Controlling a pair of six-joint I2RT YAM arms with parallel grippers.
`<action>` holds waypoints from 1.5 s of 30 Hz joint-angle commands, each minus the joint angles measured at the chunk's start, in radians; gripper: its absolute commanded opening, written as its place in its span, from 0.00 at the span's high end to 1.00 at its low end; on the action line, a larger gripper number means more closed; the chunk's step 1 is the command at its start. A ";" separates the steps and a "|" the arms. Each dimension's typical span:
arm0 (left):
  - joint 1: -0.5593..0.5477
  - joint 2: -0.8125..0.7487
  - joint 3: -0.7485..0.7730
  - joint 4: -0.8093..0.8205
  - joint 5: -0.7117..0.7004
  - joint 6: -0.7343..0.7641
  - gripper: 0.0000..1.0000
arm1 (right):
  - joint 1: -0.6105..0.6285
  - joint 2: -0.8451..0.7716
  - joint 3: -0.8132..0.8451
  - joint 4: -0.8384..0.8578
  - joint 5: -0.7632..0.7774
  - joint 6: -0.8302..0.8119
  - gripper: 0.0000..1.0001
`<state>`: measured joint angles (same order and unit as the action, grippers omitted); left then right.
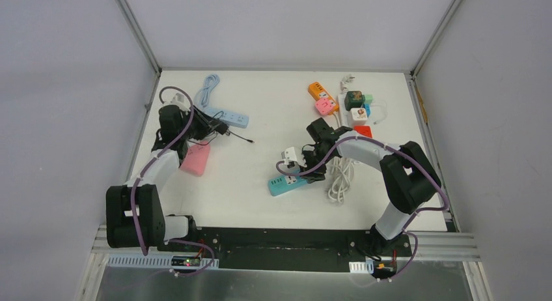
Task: Pull the plug off the socket
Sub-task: Place the plug at the center of the board.
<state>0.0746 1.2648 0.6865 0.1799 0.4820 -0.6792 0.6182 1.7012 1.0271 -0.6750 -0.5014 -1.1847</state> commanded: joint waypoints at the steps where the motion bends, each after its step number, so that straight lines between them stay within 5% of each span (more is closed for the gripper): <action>1: -0.056 0.038 -0.045 0.045 -0.007 0.027 1.00 | -0.005 0.018 0.019 -0.049 0.009 -0.006 0.44; 10: -0.099 0.159 -0.056 -0.003 -0.097 0.124 1.00 | -0.004 0.020 0.021 -0.052 0.010 -0.005 0.44; 16: -0.099 0.220 -0.045 -0.003 -0.108 0.145 0.83 | -0.004 0.021 0.021 -0.054 0.011 -0.006 0.44; 21: -0.100 0.178 -0.049 -0.052 -0.182 0.173 0.51 | -0.005 0.023 0.024 -0.058 0.011 -0.006 0.44; 26: -0.100 0.066 -0.066 -0.088 -0.240 0.185 0.35 | -0.005 0.022 0.024 -0.060 0.009 -0.007 0.44; 36: -0.124 -0.156 -0.063 -0.169 -0.192 0.199 0.32 | -0.004 0.015 0.027 -0.066 -0.008 -0.003 0.44; 45: -0.354 -0.305 -0.119 -0.081 -0.089 0.285 0.31 | -0.004 0.014 0.031 -0.070 -0.017 -0.001 0.46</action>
<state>-0.1867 1.0191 0.6086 0.0273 0.3435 -0.4641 0.6174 1.7088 1.0393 -0.6926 -0.5037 -1.1873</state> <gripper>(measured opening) 0.685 0.555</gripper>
